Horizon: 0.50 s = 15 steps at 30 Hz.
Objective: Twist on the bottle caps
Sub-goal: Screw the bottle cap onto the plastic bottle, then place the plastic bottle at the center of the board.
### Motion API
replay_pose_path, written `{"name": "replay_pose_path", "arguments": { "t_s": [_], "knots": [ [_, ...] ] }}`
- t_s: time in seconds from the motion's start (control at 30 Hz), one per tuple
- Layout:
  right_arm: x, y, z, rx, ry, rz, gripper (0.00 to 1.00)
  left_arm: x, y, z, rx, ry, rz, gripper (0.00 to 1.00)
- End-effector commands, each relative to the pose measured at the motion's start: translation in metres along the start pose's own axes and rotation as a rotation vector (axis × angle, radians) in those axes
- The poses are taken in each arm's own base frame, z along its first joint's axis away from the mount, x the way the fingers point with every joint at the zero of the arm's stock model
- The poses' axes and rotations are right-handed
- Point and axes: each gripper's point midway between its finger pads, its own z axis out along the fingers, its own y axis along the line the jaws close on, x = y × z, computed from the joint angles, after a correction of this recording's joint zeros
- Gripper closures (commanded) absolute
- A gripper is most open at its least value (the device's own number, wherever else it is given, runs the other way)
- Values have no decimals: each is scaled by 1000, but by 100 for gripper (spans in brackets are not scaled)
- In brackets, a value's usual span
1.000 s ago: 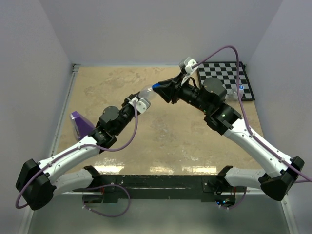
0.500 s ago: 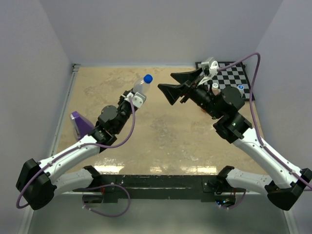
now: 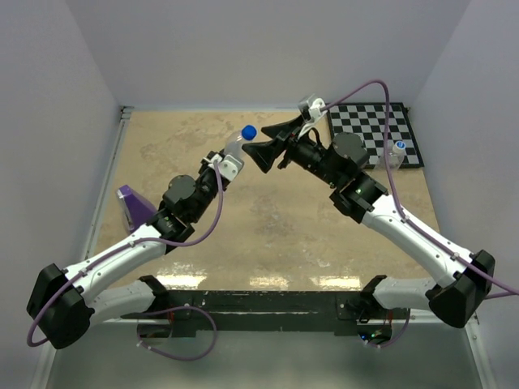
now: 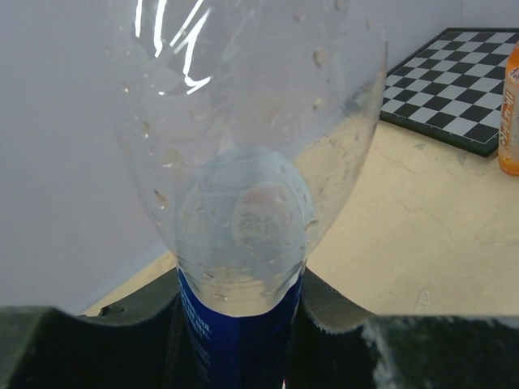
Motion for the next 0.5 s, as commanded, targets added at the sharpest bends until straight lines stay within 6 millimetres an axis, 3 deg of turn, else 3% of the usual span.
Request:
{"name": "replay_pose_path", "arguments": {
  "t_s": [0.0,0.13,0.27,0.4,0.43,0.47],
  "knots": [
    [-38,18,6,-74,-107,-19,19,-35,4,5,10,-101,-61,72],
    [-34,18,12,-90,-105,-19,27,-36,-2,6,43,-104,-62,72],
    [-24,18,18,-107,-80,-21,45,-36,-12,7,96,-109,-58,72],
    [-20,11,16,-75,-64,-42,88,-36,-21,7,144,-113,-51,69],
    [-21,7,14,-50,-60,-57,97,-36,-20,7,139,-112,-54,63],
    [-22,-8,6,31,-43,-101,100,-38,-11,6,92,-116,-78,45]
  ]
}}
